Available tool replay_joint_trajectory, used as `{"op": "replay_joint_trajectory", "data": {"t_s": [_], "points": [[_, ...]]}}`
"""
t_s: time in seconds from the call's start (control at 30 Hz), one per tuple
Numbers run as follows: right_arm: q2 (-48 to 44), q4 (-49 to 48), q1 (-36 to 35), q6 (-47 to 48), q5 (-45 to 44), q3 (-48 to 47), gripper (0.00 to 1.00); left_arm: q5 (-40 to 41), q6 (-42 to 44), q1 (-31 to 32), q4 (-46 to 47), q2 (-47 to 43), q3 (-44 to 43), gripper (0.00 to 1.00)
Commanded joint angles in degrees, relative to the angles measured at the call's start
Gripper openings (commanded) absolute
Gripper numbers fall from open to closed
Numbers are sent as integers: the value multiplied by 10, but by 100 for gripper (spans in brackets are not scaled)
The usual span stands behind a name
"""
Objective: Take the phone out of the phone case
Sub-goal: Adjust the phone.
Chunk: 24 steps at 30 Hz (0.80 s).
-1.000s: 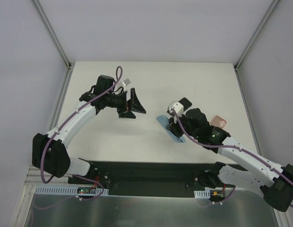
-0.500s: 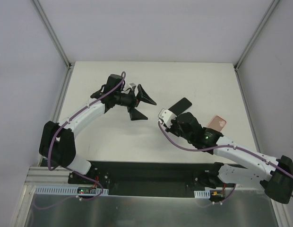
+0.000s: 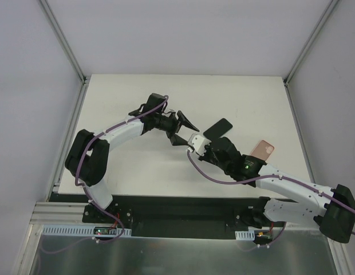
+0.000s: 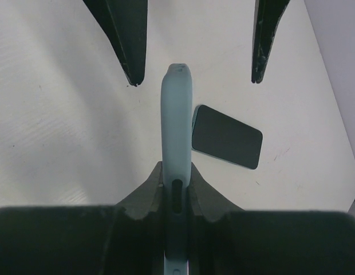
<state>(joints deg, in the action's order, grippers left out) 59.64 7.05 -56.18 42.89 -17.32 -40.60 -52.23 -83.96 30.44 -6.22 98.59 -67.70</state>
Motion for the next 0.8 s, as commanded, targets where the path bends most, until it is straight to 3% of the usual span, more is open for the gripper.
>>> {"op": "replay_joint_trajectory", "data": {"t_s": [0.0, 0.1, 0.23, 0.3, 0.4, 0.43, 0.57, 0.7, 0.77], "points": [[-5, -57, -4, 21, -23, -31, 1, 0, -30, 13, 19, -1, -13, 59], [0, -60, -3, 23, -25, -33, 1, 0, -31, 16, 20, 8, -16, 50], [7, -63, -3, 24, -25, -37, 1, 4, -34, 24, 22, 17, -22, 49], [7, -63, -3, 25, -30, -39, 1, 5, -34, 26, 22, 21, -19, 44], [10, -66, -4, 20, -37, -40, 1, 6, -37, 28, 24, 23, -12, 14], [10, -65, -3, 17, -39, -40, 1, 6, -38, 28, 25, 23, -11, 0], [12, -63, -2, -20, -67, -47, 2, 12, -40, 24, 31, 20, -6, 0], [7, -49, 0, -71, -97, -56, 74, 15, -31, 9, 33, 8, 7, 0], [-5, -42, 6, -96, -103, -55, 81, 14, -26, -1, 34, 3, 15, 0]]}}
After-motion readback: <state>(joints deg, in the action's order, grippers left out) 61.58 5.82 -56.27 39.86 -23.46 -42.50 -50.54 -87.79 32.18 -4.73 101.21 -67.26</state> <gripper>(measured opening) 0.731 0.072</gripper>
